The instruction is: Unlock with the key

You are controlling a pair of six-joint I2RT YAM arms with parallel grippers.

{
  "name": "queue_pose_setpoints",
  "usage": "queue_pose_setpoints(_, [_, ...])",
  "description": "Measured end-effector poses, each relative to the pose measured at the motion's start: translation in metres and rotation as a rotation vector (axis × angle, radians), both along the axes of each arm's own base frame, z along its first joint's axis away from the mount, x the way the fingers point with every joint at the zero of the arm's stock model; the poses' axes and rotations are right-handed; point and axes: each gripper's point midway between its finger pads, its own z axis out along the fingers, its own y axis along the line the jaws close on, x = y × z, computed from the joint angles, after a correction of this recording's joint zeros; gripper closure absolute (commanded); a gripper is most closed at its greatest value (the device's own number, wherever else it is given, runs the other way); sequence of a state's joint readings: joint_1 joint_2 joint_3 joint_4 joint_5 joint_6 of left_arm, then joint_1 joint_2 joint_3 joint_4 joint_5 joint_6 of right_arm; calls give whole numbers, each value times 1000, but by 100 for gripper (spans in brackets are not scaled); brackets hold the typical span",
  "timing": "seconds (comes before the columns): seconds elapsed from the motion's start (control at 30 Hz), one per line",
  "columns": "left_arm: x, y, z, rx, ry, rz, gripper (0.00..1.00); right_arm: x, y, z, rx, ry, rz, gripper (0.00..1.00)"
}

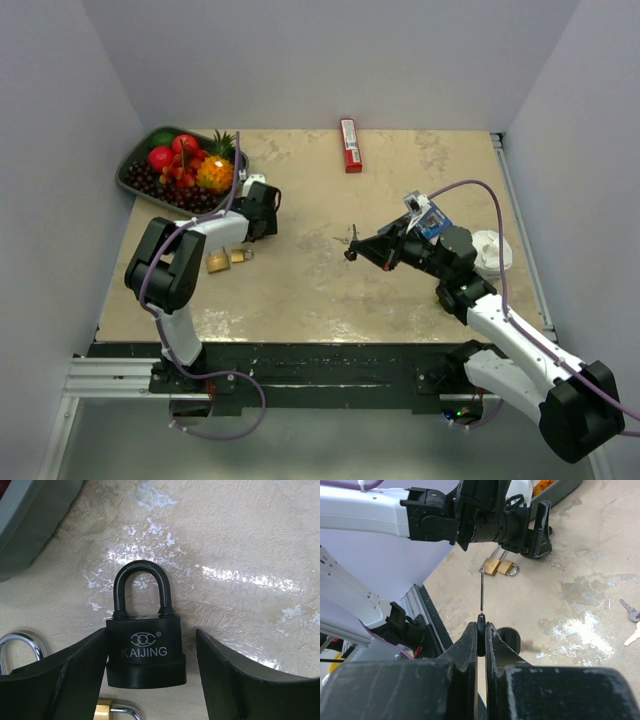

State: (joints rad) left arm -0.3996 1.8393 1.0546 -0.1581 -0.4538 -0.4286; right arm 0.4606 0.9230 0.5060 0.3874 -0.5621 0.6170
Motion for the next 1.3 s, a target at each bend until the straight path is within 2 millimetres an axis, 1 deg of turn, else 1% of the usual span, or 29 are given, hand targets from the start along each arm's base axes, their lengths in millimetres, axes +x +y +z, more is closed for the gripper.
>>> queue_pose_setpoints(0.13, [0, 1, -2, -22, 8, -1, 34, -2, -1, 5, 8, -17, -1, 100])
queue_pose_setpoints(0.2, [1, 1, -3, -44, 15, -2, 36, -3, -2, 7, 10, -22, -3, 100])
queue_pose_setpoints(0.3, [1, 1, -4, -69, 22, -8, 37, -3, -2, 9, 13, -27, -4, 100])
queue_pose_setpoints(0.37, [0, 0, -5, -83, 25, -15, 40, -4, -3, 10, 15, -32, -5, 100])
queue_pose_setpoints(0.43, [0, -1, -5, -96, 24, -20, 61, -5, -3, 12, 18, -36, -6, 100])
queue_pose_setpoints(0.47, [-1, -1, -5, -102, 24, -26, 73, -5, -3, 12, 18, -37, -7, 100])
queue_pose_setpoints(0.5, [-1, -1, -6, -108, 24, -28, 98, -4, -4, 12, 17, -36, -10, 100])
queue_pose_setpoints(0.53, [-1, -2, -5, -117, 21, -32, 100, -4, -4, 11, 15, -34, -14, 100])
queue_pose_setpoints(0.63, [-2, -4, -5, -155, 13, -46, 100, -1, -6, 6, -3, -25, -31, 100])
queue_pose_setpoints(0.7, [-5, -9, -3, -205, 2, -68, 100, 1, -7, 2, -16, -22, -45, 100])
queue_pose_setpoints(0.77, [-13, -21, 0, -288, -4, -94, 100, 3, -8, -1, -30, -19, -64, 100])
queue_pose_setpoints(0.83, [-22, -37, 5, -401, -13, -120, 100, 2, -4, -6, -51, -17, -75, 100])
queue_pose_setpoints(0.9, [-37, -53, 9, -515, -3, -135, 100, -3, 9, -13, -81, -10, -63, 100])
queue_pose_setpoints(1.0, [-58, -69, 13, -645, 16, -130, 100, -11, 33, -21, -122, 2, -28, 100])
queue_pose_setpoints(1.07, [-69, -73, 17, -704, 18, -116, 100, -13, 48, -27, -149, 14, -12, 100])
queue_pose_setpoints(1.13, [-76, -74, 27, -756, -4, -100, 100, -13, 62, -37, -182, 33, -1, 100])
queue_pose_setpoints(1.17, [-78, -75, 37, -787, -38, -94, 100, -14, 69, -40, -194, 41, 9, 100])
queue_pose_setpoints(1.23, [-80, -76, 48, -817, -74, -92, 100, -16, 83, -50, -224, 59, 28, 100])
queue_pose_setpoints(1.3, [-81, -76, 64, -862, -139, -88, 100, -19, 95, -57, -246, 70, 46, 100])
